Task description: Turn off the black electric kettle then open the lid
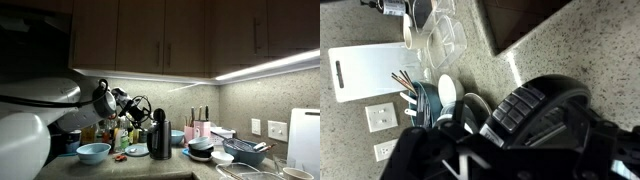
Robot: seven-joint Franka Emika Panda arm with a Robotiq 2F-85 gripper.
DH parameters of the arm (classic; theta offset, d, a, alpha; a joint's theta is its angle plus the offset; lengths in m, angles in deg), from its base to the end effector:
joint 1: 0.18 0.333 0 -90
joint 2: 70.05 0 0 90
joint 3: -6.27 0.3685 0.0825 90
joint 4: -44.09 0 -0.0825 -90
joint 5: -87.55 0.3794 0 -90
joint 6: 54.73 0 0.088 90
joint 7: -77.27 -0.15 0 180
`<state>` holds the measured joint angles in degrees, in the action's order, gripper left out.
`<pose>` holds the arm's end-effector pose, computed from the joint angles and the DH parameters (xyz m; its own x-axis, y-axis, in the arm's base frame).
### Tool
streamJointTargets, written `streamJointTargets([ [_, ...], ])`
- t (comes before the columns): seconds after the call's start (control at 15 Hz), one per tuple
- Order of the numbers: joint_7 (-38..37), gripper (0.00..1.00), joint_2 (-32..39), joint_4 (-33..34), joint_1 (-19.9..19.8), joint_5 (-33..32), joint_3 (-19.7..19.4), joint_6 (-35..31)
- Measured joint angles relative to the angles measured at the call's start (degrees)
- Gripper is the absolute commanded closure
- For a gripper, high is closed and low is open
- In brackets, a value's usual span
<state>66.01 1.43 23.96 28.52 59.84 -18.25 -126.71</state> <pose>0.7690 0.2020 0.3481 0.9992 -0.0094 -0.0387 0.0252 -0.6011 0.7988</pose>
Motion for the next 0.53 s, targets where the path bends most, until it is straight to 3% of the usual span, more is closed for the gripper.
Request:
streamJointTargets([
  [0.27, -4.48, 0.00, -4.45, 0.63, 1.85, 0.01, 2.55, 5.39],
  [0.53, -5.82, 0.00, -6.32, 0.59, 2.06, 0.02, 3.28, 6.50],
])
